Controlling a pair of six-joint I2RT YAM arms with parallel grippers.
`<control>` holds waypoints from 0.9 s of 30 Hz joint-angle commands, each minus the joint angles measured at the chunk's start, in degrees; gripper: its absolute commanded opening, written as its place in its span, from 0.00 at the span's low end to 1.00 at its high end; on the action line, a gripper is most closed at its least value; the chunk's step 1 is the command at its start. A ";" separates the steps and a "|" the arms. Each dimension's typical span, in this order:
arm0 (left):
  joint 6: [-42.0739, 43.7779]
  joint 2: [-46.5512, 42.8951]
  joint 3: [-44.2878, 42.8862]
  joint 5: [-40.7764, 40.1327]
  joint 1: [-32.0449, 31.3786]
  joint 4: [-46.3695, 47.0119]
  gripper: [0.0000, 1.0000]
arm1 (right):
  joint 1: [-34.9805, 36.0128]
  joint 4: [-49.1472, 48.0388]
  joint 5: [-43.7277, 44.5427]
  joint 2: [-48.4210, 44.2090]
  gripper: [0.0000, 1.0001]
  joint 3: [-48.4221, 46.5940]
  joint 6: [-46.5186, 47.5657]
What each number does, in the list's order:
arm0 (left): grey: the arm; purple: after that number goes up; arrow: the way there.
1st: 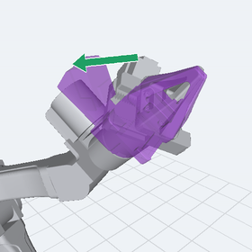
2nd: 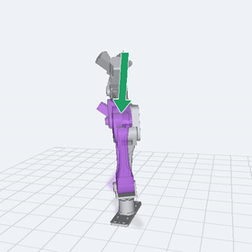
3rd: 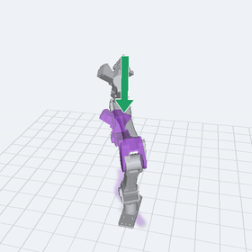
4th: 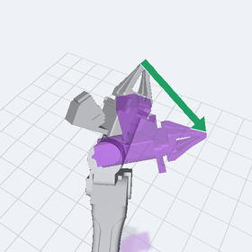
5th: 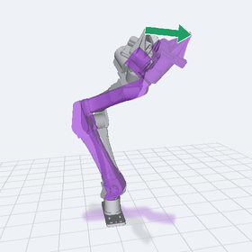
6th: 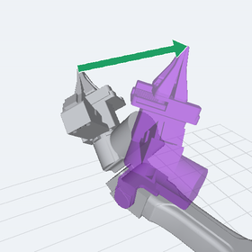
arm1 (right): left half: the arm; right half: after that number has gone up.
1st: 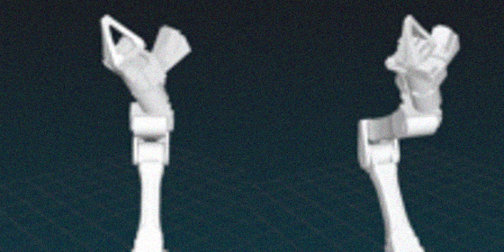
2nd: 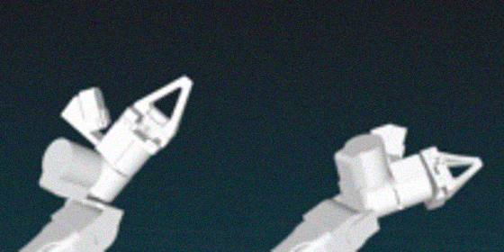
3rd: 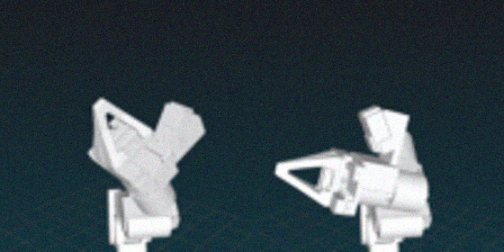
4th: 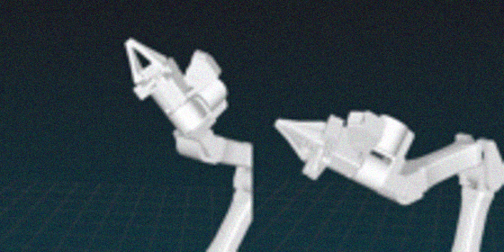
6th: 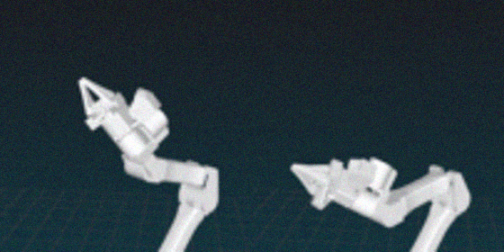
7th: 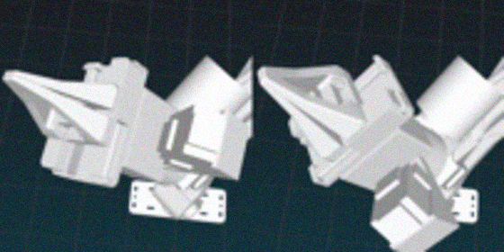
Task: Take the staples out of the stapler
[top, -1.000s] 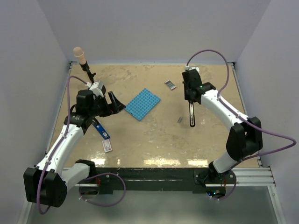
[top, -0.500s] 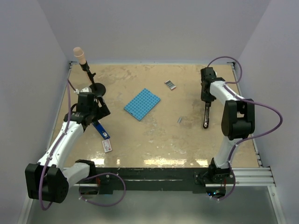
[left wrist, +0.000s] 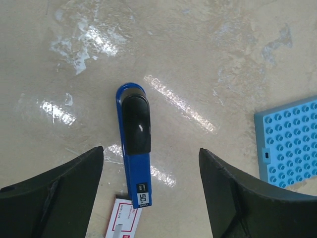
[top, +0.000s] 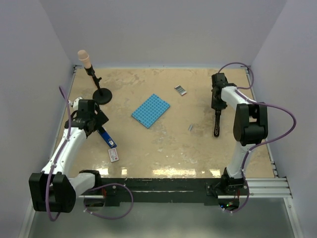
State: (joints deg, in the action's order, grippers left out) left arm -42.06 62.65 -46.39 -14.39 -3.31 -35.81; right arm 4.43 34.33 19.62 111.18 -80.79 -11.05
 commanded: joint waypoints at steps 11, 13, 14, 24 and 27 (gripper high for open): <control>-0.21 1.07 -0.81 4.02 9.46 -1.80 0.82 | 0.05 -3.47 -7.18 -5.79 0.45 -0.78 0.15; -0.74 1.24 -0.89 3.76 9.64 -1.72 0.82 | 0.32 -4.87 -10.20 -8.86 0.47 0.02 0.15; -0.74 1.50 -0.81 4.37 9.64 -1.37 0.82 | 0.76 -5.23 -12.21 -10.18 0.48 0.54 0.15; -4.25 6.07 3.15 9.64 9.55 3.82 0.78 | 10.76 -10.07 -16.80 -21.61 0.50 4.59 0.68; -4.87 7.66 4.03 9.82 9.55 5.84 0.75 | 13.14 -11.82 -20.92 -23.10 0.51 5.82 1.47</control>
State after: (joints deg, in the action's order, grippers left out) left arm -44.84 68.95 -43.46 -6.57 5.93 -34.35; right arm 14.85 25.71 4.01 89.60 -77.21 -10.96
